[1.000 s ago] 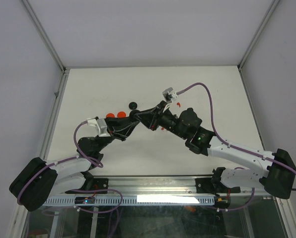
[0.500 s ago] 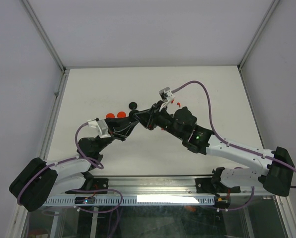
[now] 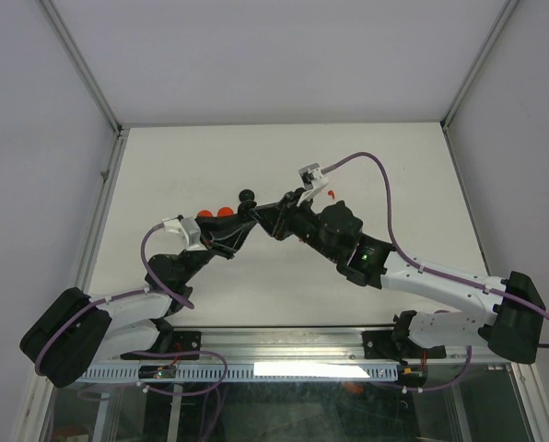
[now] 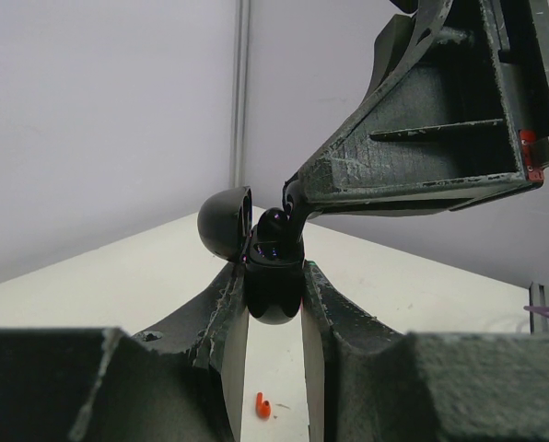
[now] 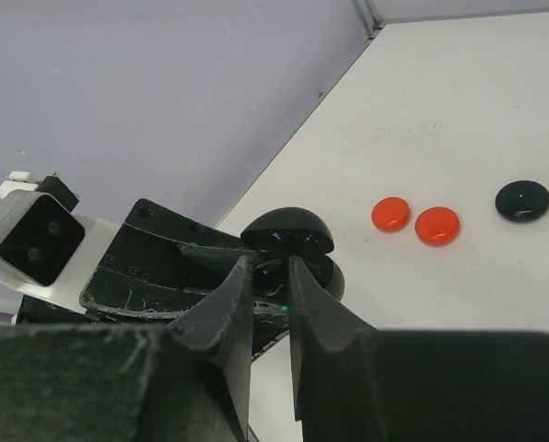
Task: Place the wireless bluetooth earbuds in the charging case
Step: Place the earbud in the charging case.
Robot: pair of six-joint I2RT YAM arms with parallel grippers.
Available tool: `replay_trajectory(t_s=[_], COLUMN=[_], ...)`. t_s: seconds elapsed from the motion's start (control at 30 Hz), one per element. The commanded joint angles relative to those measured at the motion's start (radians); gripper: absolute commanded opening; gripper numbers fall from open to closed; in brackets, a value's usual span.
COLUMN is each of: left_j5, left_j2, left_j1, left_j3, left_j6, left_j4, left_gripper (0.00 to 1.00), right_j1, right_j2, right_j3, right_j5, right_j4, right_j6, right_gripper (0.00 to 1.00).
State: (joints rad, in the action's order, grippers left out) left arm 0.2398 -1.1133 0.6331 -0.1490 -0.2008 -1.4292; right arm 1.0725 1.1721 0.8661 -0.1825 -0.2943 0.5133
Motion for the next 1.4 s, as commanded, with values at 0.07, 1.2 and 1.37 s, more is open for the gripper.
replay_trajectory(t_s=[0.07,1.2,1.37], left_j5=[-0.003,-0.035,-0.042], left_j2=[0.001,-0.057,-0.054], left_j1=[-0.012,-0.010,-0.011], left_j3=[-0.036,-0.043,-0.019], left_j6=[-0.010,-0.043,-0.033], left_j4=[-0.177,-0.186,-0.186], left_gripper=[0.00,0.00,0.00], right_j1=[0.020,0.045,0.044], right_j2=[0.019,0.013,-0.031], right_j3=[0.006,0.024,0.032], right_j5=[-0.010,-0.059,-0.018], right_j4=[0.069,0.101,0.109], right_j6=[0.029,0.033,-0.050], right_gripper=[0.17,0.37,0.44])
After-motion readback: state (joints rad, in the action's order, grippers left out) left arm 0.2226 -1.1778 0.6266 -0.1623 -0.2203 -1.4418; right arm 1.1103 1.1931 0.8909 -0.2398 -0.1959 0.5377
